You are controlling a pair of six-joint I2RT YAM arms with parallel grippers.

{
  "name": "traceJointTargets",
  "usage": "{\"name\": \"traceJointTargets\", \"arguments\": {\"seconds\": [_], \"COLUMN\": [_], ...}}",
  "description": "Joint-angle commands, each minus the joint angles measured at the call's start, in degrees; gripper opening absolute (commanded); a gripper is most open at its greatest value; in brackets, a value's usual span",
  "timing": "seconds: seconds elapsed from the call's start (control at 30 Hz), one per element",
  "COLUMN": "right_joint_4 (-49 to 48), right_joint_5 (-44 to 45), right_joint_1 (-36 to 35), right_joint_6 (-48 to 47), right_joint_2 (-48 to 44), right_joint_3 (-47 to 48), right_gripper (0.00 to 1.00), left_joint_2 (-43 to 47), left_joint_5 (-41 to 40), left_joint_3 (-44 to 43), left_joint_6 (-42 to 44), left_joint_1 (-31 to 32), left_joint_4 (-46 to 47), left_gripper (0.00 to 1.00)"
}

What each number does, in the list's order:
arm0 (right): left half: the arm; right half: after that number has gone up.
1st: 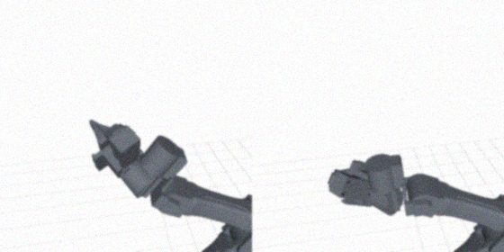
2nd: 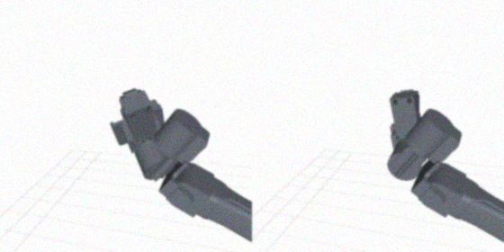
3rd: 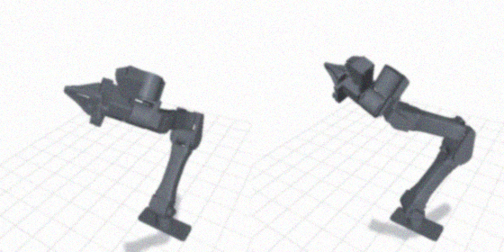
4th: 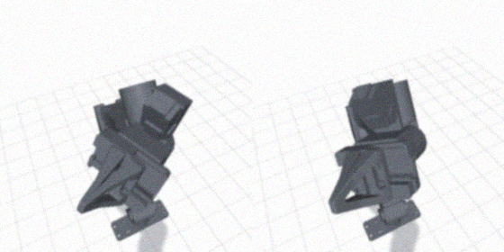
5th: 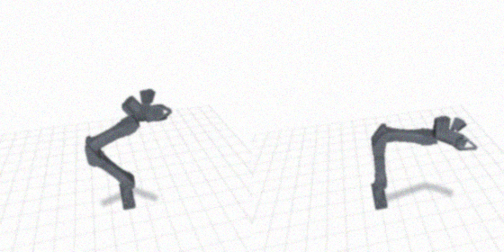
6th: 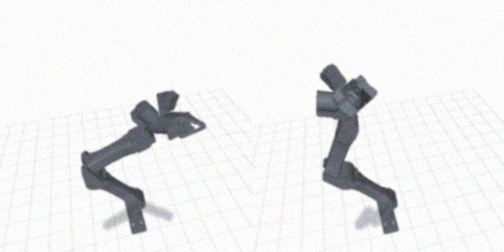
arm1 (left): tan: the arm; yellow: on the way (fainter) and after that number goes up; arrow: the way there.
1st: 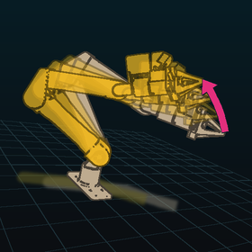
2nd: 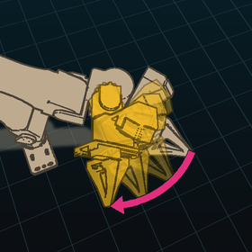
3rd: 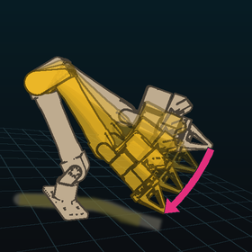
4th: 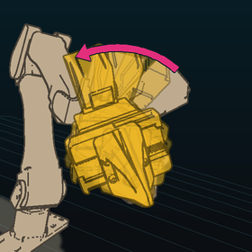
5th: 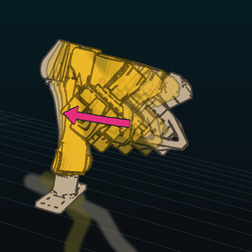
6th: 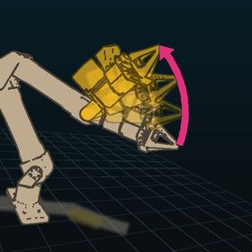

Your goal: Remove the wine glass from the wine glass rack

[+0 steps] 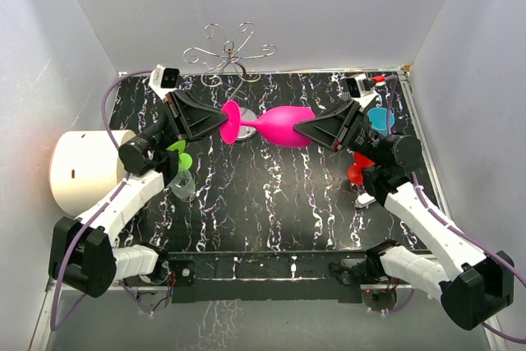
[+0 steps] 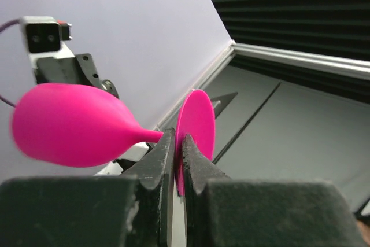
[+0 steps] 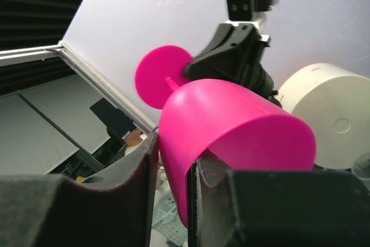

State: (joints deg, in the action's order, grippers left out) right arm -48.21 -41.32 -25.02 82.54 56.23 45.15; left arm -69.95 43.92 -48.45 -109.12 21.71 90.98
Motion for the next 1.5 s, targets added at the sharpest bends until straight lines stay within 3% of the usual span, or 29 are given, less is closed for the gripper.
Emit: {"name": "traceJointTargets", "arguments": {"seconds": [0.0, 0.07, 0.17, 0.23, 0.37, 0.47, 0.57, 0.7, 0.8, 0.9, 1.1, 1.47], "right_joint_4": [-8.6, -5.0, 2.2, 11.9, 39.7, 57.7, 69.1, 76.4, 82.6, 90.3, 101.9, 99.7], "right_joint_5": [-0.1, 0.2, 1.9, 4.4, 16.0, 27.5, 35.4, 36.6, 35.9, 38.6, 45.3, 45.5], "right_joint_1": [-0.5, -0.5, -0.5, -0.5, -0.4, -0.4, -0.3, -0.3, -0.4, -0.4, -0.5, -0.9], "right_joint_6": [2.2, 0.0, -6.4, -13.5, -30.2, -37.2, -42.3, -50.3, -55.5, -59.5, -63.8, -64.5], "right_joint_2": [-1.5, -2.3, -4.7, -6.9, -11.4, -12.4, -10.5, -3.9, 3.6, 11.4, 23.3, 27.4], "right_joint_3": [2.0, 2.1, 1.7, 2.4, 6.4, 7.8, 8.5, 10.0, 14.8, 21.7, 30.9, 30.0], "right_gripper": [0.09, 0.0, 0.0, 0.0, 0.0, 0.0, 0.0, 0.0, 0.0, 0.0, 0.0, 0.14], "left_joint_2": [-0.6, 0.2, 2.2, 4.5, 11.1, 17.0, 23.1, 26.3, 26.2, 26.4, 27.9, 28.2], "left_joint_5": [0.6, 1.3, 2.6, 2.8, 3.5, 3.2, 0.9, -8.3, -14.2, -16.8, -17.6, -21.9], "left_joint_3": [2.6, 4.1, 6.8, 9.4, 13.6, 14.7, 11.8, 1.6, -4.5, -7.4, -7.1, -9.2], "left_joint_6": [2.7, 4.2, 8.1, 11.8, 21.0, 31.0, 46.0, 64.8, 73.3, 76.5, 76.0, 79.3], "left_joint_1": [0.0, 0.0, 0.0, -0.2, -1.0, -1.4, -1.6, -1.7, -1.7, -1.7, -1.6, -1.6], "left_joint_4": [7.8, 6.7, 2.9, -1.4, -15.6, -33.8, -57.7, -91.1, -103.7, -108.3, -108.6, -114.0], "left_gripper": [0.0, 0.19, 0.52, 0.77, 0.97, 0.99, 0.99, 0.99, 0.99, 0.99, 0.99, 0.99]}}
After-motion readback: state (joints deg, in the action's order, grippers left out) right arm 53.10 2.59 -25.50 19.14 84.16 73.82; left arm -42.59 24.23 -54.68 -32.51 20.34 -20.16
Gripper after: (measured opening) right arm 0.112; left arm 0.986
